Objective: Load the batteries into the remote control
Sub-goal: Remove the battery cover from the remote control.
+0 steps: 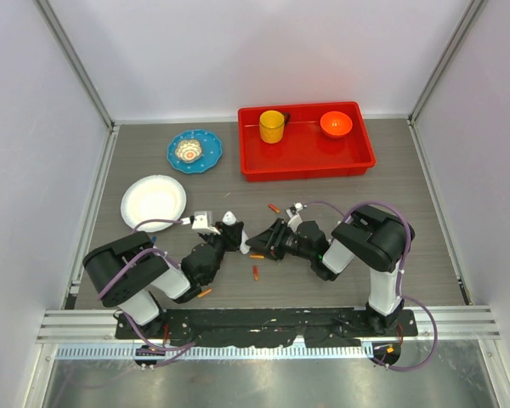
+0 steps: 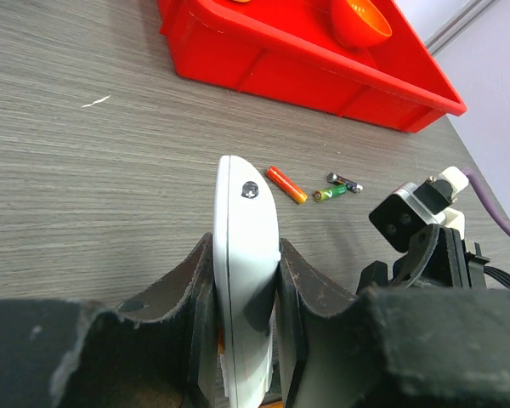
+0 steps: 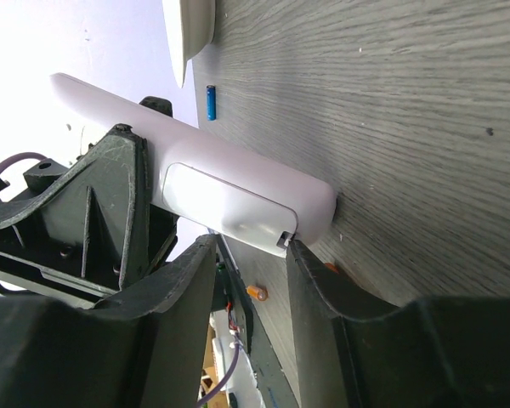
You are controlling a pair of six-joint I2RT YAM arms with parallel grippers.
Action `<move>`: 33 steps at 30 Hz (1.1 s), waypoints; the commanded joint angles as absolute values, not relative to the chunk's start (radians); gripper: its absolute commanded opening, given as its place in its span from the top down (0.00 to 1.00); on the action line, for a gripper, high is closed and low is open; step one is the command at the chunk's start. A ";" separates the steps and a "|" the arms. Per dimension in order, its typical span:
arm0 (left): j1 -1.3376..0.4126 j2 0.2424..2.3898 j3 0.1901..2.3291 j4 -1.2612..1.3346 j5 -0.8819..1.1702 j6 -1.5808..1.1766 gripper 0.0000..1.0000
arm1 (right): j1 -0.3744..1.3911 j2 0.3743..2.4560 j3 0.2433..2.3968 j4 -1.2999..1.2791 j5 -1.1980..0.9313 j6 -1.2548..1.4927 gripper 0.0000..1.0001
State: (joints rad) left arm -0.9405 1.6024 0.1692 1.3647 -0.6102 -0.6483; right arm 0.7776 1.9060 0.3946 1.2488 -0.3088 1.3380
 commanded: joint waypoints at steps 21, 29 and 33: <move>-0.960 1.632 0.176 1.546 -0.574 -0.658 1.00 | 0.784 1.832 0.428 1.345 -0.296 1.325 0.61; -0.976 1.638 0.190 1.546 -0.561 -0.657 1.00 | 0.784 1.830 0.445 1.339 -0.301 1.322 0.67; -0.979 1.638 0.192 1.546 -0.561 -0.653 1.00 | 0.784 1.822 0.451 1.332 -0.302 1.322 0.73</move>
State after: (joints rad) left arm -0.9463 1.6184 0.1787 1.3750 -0.6102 -0.6483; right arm 0.7776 1.8900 0.3950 1.1992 -0.3084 1.3224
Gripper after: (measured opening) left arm 0.307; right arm 0.289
